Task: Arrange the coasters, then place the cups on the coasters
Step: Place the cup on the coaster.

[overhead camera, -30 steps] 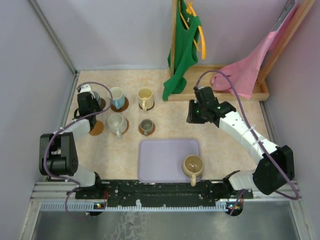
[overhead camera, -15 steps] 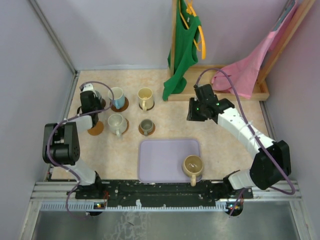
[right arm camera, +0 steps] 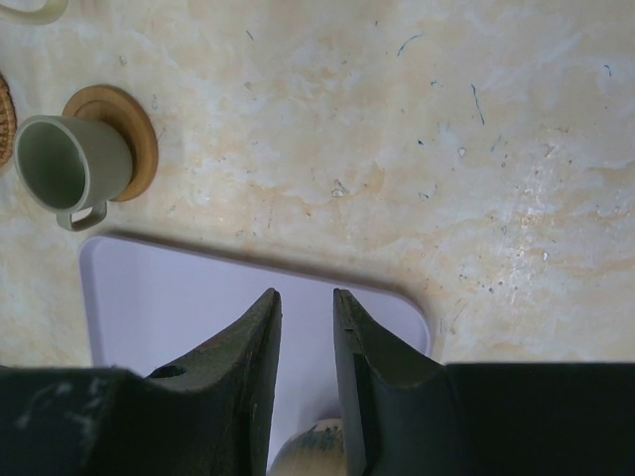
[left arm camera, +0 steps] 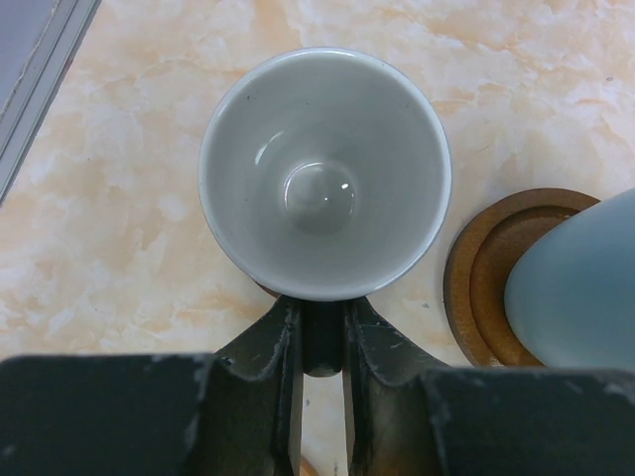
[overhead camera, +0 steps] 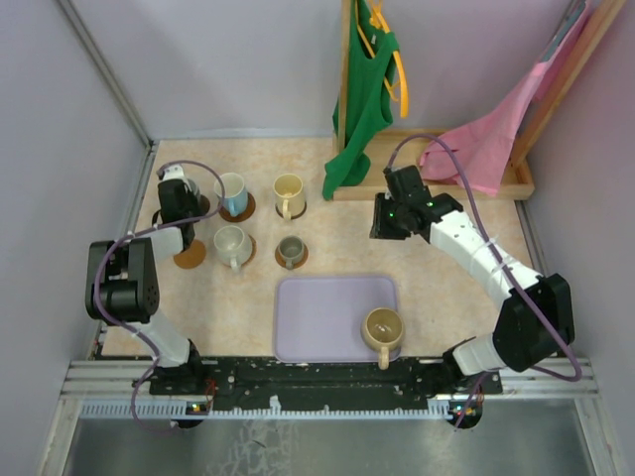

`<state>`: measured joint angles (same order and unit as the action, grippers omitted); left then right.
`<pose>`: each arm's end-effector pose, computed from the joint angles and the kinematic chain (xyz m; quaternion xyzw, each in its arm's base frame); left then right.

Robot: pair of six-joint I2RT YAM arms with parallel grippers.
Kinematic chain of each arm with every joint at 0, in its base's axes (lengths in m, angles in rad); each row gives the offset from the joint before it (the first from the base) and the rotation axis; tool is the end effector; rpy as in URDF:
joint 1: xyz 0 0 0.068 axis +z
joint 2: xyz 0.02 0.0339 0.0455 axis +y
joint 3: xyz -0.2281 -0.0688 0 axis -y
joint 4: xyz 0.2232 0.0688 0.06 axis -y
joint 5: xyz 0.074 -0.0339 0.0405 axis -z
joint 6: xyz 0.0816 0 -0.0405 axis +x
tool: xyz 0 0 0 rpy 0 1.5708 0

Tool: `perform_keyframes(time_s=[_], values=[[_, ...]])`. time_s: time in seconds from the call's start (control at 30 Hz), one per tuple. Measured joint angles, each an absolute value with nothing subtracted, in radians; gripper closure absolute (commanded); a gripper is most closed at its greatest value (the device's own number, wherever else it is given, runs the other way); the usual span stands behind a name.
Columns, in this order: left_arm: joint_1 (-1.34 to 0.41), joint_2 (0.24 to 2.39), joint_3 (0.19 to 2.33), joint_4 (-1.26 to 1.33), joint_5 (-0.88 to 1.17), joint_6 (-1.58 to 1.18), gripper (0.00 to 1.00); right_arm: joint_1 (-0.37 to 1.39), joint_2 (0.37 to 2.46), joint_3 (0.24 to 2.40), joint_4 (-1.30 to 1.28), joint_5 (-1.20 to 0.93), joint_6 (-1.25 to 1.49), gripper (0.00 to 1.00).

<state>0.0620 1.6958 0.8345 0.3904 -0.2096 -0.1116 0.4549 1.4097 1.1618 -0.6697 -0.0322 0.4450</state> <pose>0.3747 0.0403 0.1398 -0.1280 0.8399 0.0763 0.5218 0.2765 0.1381 0.2185 -0.0099 0.9470 0.1532 0.2822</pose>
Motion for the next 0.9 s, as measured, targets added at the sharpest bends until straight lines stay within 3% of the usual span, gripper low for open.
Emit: perform_keyframes(time_s=[0.5, 0.73, 0.9], values=[[0.063, 1.696, 0.802, 0.414, -0.211, -0.111, 0.96, 0.448, 1.415, 1.162, -0.665, -0.049, 0.437, 0.72], [0.063, 1.696, 0.802, 0.412, -0.21, -0.112, 0.74, 0.448, 1.415, 1.162, -0.665, -0.051, 0.437, 0.72], [0.063, 1.696, 0.802, 0.412, -0.21, -0.116, 0.66, 0.447, 1.415, 1.162, -0.665, -0.051, 0.437, 0.72]])
